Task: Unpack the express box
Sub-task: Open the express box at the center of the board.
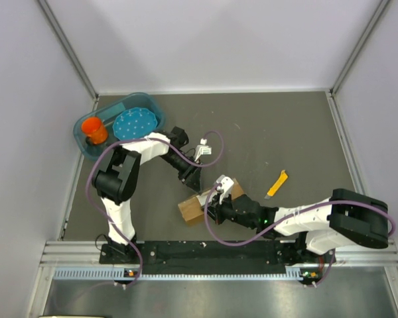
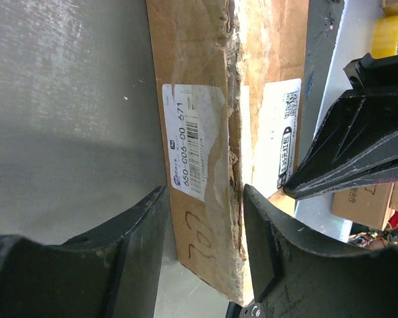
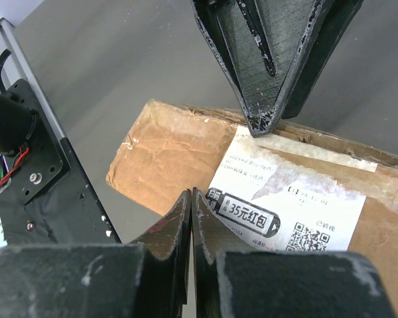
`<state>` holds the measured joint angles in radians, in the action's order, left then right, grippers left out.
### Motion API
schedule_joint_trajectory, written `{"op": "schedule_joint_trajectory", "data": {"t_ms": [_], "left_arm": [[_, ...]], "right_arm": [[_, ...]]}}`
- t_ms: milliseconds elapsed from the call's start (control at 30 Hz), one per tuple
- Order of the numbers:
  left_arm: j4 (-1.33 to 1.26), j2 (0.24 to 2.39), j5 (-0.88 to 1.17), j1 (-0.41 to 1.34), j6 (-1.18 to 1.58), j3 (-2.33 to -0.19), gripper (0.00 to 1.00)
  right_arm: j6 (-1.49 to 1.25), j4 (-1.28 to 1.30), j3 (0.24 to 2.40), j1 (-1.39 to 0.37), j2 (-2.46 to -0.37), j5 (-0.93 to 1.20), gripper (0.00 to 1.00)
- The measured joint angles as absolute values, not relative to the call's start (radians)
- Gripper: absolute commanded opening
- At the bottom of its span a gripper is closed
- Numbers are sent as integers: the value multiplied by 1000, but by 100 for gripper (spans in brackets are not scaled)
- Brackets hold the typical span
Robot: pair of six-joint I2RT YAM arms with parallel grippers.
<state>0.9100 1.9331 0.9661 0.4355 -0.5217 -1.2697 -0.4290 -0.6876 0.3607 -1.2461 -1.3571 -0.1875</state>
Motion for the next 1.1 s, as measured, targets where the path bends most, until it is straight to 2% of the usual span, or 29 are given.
{"op": "schedule_joint_trajectory", "data": {"t_ms": [600, 900, 1100], "left_arm": [[906, 1920, 952, 426, -513, -1268, 49], [733, 1841, 734, 414, -537, -1201, 49], [698, 1834, 705, 413, -540, -1191, 49]], "right_arm": [[-428, -710, 361, -1246, -1371, -187, 0], [-429, -717, 362, -1246, -1381, -167, 0], [-429, -720, 363, -1246, -1383, -163, 0]]}}
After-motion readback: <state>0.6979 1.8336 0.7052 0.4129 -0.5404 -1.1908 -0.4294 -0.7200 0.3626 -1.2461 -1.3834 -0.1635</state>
